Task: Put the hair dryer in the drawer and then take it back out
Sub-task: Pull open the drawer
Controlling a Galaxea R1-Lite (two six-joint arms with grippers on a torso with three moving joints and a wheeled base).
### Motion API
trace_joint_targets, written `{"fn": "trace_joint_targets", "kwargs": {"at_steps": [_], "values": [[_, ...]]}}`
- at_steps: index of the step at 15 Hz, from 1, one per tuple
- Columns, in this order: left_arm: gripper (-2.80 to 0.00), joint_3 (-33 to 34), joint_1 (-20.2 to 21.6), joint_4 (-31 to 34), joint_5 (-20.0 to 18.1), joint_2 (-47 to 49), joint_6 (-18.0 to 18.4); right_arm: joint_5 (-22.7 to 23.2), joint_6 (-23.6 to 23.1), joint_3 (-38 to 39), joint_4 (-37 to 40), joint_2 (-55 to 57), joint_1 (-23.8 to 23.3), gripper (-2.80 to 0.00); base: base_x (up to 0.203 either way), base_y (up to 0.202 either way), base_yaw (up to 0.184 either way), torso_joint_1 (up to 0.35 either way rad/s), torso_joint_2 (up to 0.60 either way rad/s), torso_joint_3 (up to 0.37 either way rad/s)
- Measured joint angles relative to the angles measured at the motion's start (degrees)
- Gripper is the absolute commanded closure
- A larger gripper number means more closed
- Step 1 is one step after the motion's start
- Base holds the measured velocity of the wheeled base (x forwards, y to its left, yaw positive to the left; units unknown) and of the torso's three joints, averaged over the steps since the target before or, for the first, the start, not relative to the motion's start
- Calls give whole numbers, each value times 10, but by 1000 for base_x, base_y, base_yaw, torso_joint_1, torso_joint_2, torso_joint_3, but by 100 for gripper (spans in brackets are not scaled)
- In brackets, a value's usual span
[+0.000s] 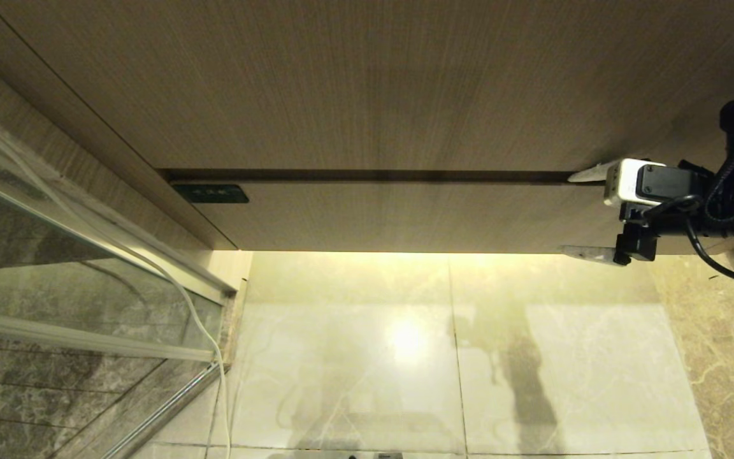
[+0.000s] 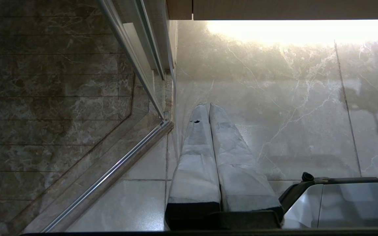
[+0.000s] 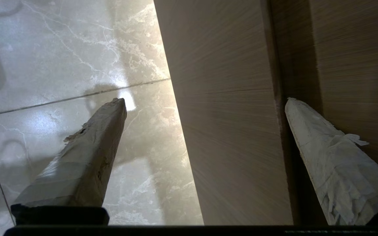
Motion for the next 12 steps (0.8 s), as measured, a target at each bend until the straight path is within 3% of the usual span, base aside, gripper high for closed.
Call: {"fn": "trace_joint_targets", "kwargs": {"at_steps": [6,12], "values": [[0,0,0,0,0,0,0,-3,0,-5,-6,27,0,-280,0,0,0,0,0,0],[0,0,-1,0,0,0,0,0,7,5,-76,46,4,-280,0,0,0,0,0,0]]}}
